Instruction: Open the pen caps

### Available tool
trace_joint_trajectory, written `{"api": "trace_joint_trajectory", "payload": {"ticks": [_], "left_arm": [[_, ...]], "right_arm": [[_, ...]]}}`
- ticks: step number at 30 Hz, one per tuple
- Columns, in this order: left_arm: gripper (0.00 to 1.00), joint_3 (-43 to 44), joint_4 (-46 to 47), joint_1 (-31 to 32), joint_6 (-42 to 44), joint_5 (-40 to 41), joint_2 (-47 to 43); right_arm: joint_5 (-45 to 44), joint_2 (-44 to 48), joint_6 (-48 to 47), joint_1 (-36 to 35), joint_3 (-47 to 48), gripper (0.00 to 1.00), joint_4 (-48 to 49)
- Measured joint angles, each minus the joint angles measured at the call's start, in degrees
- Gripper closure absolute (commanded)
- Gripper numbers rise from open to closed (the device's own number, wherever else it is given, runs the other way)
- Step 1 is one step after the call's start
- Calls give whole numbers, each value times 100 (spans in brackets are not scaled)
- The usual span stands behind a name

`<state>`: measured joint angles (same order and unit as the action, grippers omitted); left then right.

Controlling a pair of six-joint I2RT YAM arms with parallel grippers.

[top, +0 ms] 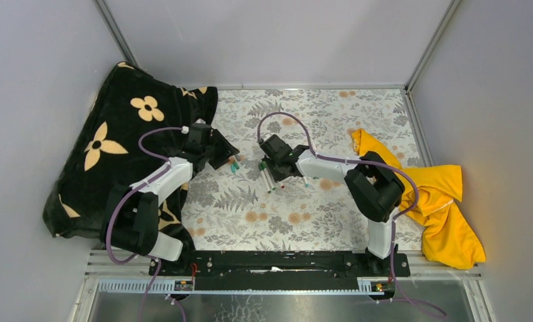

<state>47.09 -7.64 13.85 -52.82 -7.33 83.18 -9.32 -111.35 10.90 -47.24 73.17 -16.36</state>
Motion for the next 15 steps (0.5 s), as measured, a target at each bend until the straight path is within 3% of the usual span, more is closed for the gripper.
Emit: {"api": "trace_joint_trajectory", "payload": {"ticks": [9, 15], "left_arm": [[40, 24, 658, 302, -190, -669, 70], [40, 227, 872, 581, -297, -817, 229]], "right_arm": [[369, 981, -35, 0, 7, 100, -92], [728, 1091, -15, -2, 81, 100, -55]]}}
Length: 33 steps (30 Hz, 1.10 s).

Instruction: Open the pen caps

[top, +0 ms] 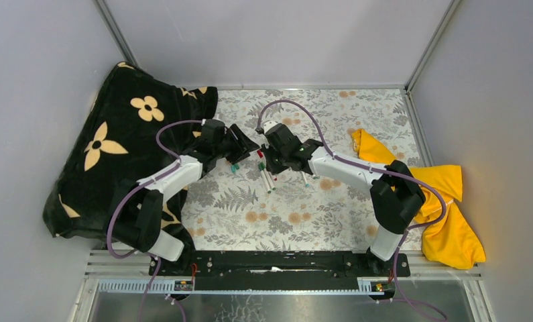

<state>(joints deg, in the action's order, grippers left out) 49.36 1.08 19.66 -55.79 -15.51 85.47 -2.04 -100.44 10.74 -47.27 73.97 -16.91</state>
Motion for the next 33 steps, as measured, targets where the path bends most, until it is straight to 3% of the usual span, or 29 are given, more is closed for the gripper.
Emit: {"api": "trace_joint_trajectory", "payload": {"ticks": [13, 17, 25, 30, 32, 33], "left_arm": [[40, 70, 118, 243, -118, -15, 138], [45, 70, 186, 256, -162, -15, 153], [67, 70, 247, 313, -289, -9, 155], [74, 70, 269, 313, -348, 39, 151], [85, 70, 273, 313, -356, 57, 144], [95, 70, 271, 313, -348, 70, 138]], "right_arm": [[361, 42, 90, 0, 0, 100, 105], [426, 155, 122, 0, 0, 100, 153], [479, 317, 177, 0, -39, 100, 315], [485, 321, 199, 0, -116, 100, 352], [487, 321, 205, 0, -157, 100, 358], [487, 321, 214, 0, -179, 100, 361]]}}
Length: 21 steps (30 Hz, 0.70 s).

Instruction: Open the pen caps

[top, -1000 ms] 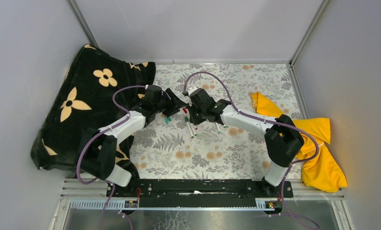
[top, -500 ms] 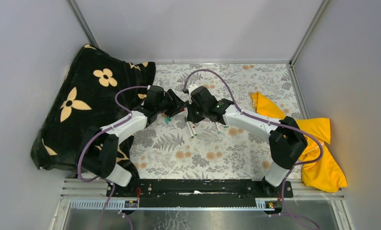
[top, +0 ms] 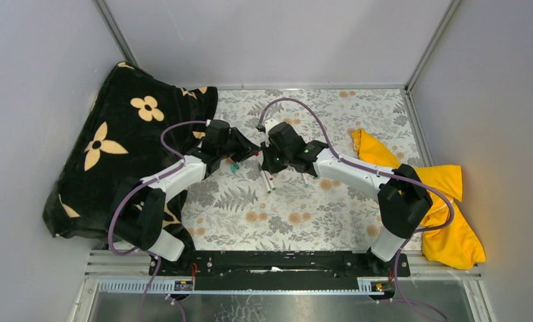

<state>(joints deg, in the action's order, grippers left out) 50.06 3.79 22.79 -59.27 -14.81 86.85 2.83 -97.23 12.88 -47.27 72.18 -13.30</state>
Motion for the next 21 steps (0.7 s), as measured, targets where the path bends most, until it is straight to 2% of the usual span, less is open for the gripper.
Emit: {"api": "trace_joint_trajectory", "payload": {"ticks": [1, 9, 12, 17, 21], "left_arm": [[100, 0, -2, 2, 0, 4, -2], [100, -7, 13, 4, -9, 24, -46], [100, -20, 11, 4, 20, 52, -120], [100, -24, 20, 4, 44, 70, -221], [100, -24, 20, 7, 50, 66, -232]], "right_arm": [[9, 0, 2, 0, -20, 100, 24], [7, 35, 9, 0, -48, 99, 48], [11, 57, 22, 0, -48, 81, 83], [42, 118, 74, -4, -103, 67, 249], [94, 118, 94, -4, -103, 63, 334]]}}
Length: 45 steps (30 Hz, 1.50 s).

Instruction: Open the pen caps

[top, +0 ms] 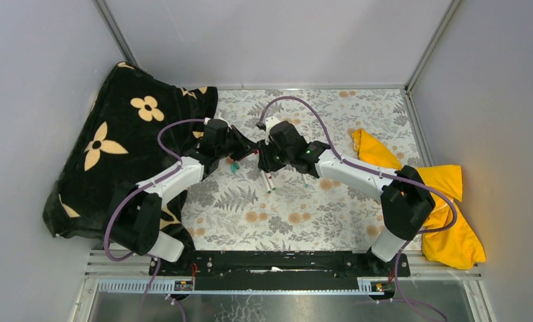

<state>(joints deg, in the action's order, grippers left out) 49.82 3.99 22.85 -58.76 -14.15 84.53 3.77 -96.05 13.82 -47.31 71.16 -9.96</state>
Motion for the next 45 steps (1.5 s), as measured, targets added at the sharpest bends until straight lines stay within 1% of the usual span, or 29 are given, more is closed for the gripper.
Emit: {"api": "trace_joint_trajectory", "payload": {"ticks": [14, 16, 17, 19, 20, 21, 29, 36, 41, 45], "left_arm": [[100, -17, 37, 4, -66, -127, -94], [100, -20, 37, 13, -72, -140, -116], [100, -24, 35, 24, -74, -140, -129], [100, -39, 35, 37, -74, -144, -160], [100, -59, 28, 35, -74, -140, -173], [100, -81, 28, 31, -74, -131, -184], [100, -103, 17, -63, -92, -76, -205], [100, -63, 4, -472, -219, -699, -28], [100, 254, -229, -640, -103, -1045, 195], [100, 608, -208, -1226, 55, -815, 289]], "right_arm": [[48, -2, 0, 0, 0, 63, 212], [52, -13, 0, 0, 2, 68, 254], [52, -31, 0, 0, 9, 74, 271], [39, -83, -11, 0, 37, 92, 282], [22, -109, -4, 4, 48, 99, 269], [26, -136, 15, 13, 68, 100, 254], [26, -162, 15, 13, 55, 100, 306], [42, -68, 15, 15, -291, 100, 868], [42, 35, 4, 44, -505, 100, 1128], [74, 306, -9, 50, -894, 100, 466]]}}
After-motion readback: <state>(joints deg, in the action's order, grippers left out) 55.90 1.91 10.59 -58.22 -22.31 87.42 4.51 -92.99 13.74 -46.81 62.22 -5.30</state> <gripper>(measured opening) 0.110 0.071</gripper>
